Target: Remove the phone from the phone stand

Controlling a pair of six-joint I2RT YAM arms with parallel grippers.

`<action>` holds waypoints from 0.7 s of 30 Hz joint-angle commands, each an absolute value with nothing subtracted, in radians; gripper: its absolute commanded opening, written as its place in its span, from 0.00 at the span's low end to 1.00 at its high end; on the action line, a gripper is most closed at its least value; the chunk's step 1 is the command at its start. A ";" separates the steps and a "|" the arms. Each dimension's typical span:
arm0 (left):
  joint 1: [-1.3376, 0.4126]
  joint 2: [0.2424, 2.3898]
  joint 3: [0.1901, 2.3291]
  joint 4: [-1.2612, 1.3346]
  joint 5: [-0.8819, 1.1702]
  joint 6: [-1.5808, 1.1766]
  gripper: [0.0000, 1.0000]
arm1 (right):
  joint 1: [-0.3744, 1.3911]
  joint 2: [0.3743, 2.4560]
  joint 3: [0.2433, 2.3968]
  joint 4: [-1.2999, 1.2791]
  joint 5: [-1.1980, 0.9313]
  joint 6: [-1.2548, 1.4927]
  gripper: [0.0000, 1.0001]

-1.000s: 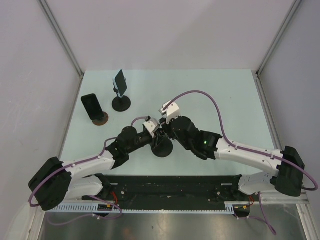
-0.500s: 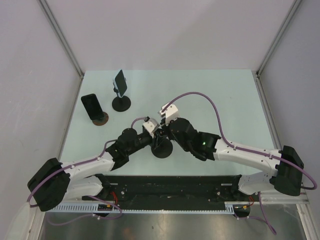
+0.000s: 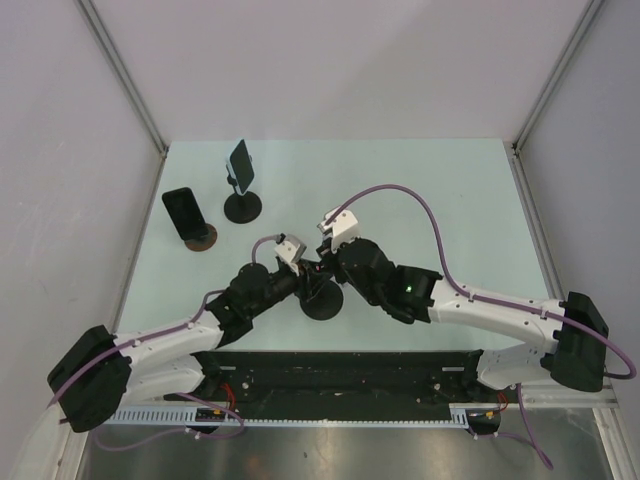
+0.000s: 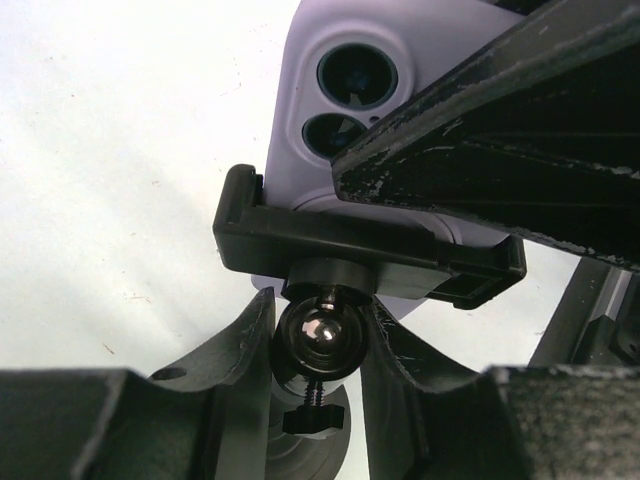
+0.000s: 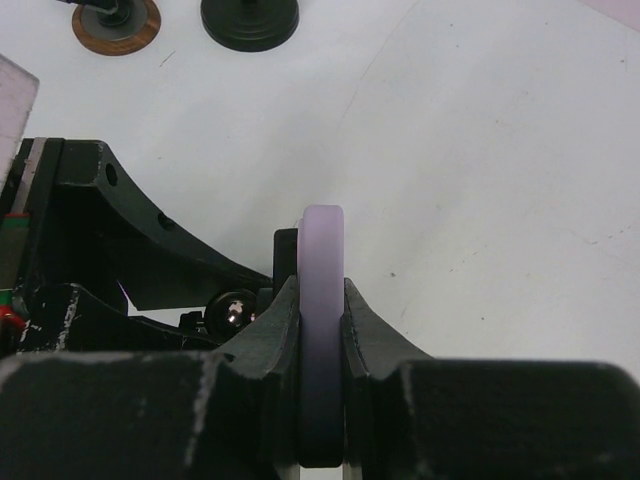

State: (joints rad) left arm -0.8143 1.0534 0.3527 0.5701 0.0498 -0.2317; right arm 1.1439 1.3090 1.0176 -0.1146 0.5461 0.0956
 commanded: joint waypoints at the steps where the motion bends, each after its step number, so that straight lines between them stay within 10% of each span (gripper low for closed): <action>1: -0.709 1.029 0.325 0.502 -0.204 -0.314 0.00 | 1.154 1.223 1.015 -0.357 0.647 0.115 0.00; 21: -0.870 0.996 0.293 0.506 -0.233 -0.295 0.00 | 1.088 1.198 1.015 -0.278 0.796 0.250 0.00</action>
State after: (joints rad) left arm -0.8852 1.0065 0.3241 0.5587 -0.0307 -0.2386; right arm 1.1370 1.2823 1.0164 -0.1646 0.5789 0.2485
